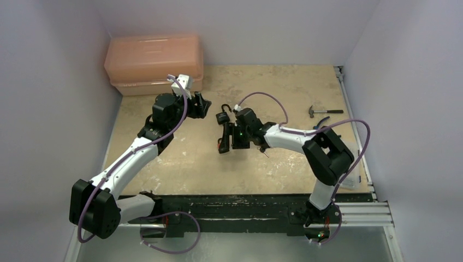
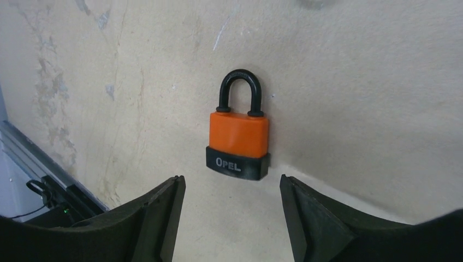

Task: Unlock with the key

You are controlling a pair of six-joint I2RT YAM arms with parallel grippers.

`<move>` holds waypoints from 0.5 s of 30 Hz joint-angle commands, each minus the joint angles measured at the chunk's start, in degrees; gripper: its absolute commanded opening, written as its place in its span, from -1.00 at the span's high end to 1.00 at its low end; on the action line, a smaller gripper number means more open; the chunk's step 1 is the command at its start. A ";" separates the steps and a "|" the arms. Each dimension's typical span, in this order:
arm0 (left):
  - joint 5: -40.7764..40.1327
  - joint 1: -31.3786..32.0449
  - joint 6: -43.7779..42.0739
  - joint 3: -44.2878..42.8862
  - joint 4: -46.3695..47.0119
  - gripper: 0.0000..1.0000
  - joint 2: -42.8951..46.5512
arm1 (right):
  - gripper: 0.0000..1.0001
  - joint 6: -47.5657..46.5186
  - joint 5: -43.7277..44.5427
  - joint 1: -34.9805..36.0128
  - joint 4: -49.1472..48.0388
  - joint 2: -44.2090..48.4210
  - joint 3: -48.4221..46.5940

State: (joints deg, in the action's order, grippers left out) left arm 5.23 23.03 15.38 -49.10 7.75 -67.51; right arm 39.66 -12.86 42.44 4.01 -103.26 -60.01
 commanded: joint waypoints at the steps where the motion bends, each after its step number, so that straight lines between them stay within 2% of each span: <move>1: -0.40 0.26 -1.01 -2.48 0.84 -0.18 -0.16 | -0.46 0.56 11.79 0.28 7.25 7.79 -3.78; 6: -0.55 0.35 -1.21 -2.53 0.66 -0.18 -0.03 | -0.49 10.72 27.30 0.21 17.15 12.77 -3.74; 9: -0.62 0.44 -1.22 -2.53 0.62 -0.18 0.25 | -0.50 15.22 33.72 -0.04 24.02 13.77 -4.33; 15: -0.40 0.62 -1.21 -2.60 0.66 -0.18 0.66 | -0.49 17.73 37.19 -3.68 29.22 12.23 -4.51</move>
State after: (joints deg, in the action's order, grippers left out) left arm 5.19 23.14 15.35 -49.17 7.64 -67.64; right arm 53.36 17.54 41.30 26.76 -90.26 -63.09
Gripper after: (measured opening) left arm 0.594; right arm 0.747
